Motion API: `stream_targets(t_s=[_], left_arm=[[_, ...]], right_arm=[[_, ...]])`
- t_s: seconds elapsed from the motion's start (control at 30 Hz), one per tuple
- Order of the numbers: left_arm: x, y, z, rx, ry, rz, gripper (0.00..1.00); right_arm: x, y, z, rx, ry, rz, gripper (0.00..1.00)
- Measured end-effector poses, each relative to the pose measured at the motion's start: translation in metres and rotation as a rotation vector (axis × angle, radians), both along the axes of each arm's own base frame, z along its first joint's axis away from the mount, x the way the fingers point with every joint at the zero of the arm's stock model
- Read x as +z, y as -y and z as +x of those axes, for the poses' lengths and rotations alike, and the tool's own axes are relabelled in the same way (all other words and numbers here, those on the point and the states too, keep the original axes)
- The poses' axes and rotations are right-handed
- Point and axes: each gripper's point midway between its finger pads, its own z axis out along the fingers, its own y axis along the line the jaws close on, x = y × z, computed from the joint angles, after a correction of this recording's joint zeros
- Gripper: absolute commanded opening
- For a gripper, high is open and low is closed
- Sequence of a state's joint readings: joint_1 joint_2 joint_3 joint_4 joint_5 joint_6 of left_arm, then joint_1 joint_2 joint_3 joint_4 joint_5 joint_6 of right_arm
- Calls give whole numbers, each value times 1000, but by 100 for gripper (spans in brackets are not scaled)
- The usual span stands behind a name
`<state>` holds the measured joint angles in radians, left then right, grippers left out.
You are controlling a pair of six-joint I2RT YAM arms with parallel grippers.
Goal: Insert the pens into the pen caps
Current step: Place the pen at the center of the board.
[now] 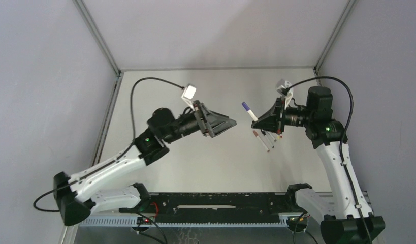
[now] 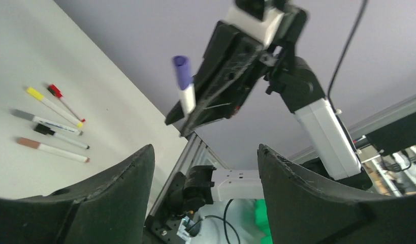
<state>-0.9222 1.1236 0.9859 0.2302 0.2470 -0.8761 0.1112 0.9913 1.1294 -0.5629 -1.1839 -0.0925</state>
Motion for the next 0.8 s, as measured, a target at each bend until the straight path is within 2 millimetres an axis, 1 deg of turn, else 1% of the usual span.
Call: stream_targets(t_s=[0.07, 0.13, 0.2, 0.23, 0.3, 0.4, 0.47, 0.53, 0.6, 0.67, 0.7, 0.8], left_arm=[[5, -15, -8, 12, 72, -6, 78], [8, -32, -15, 38, 154, -15, 82], [0, -45, -15, 82, 206, -6, 86], [-7, -51, -12, 117, 224, 3, 86], [-25, -59, -3, 185, 231, 30, 87], [-62, -68, 17, 292, 199, 97, 87], [-86, -75, 27, 352, 172, 139, 87], [-99, -81, 33, 389, 156, 163, 87], [-106, -85, 38, 422, 145, 174, 87], [-104, -88, 41, 444, 145, 168, 87], [-102, -89, 42, 454, 146, 159, 87], [-98, -90, 44, 471, 142, 139, 87]], right_arm=[[-18, 10, -1, -36, 0, -25, 1], [-40, 19, 1, -74, -6, -59, 4], [-68, 25, 6, -112, -30, -102, 6], [-85, 29, 8, -133, -51, -130, 10], [-123, 39, 12, -189, -96, -201, 20], [-178, 60, 18, -285, -153, -329, 23], [-207, 72, 18, -323, -183, -405, 22], [-225, 79, 20, -340, -211, -459, 20], [-239, 83, 26, -343, -231, -508, 18], [-255, 83, 31, -329, -259, -555, 17], [-264, 81, 33, -315, -277, -581, 18], [-282, 74, 37, -283, -302, -637, 19]])
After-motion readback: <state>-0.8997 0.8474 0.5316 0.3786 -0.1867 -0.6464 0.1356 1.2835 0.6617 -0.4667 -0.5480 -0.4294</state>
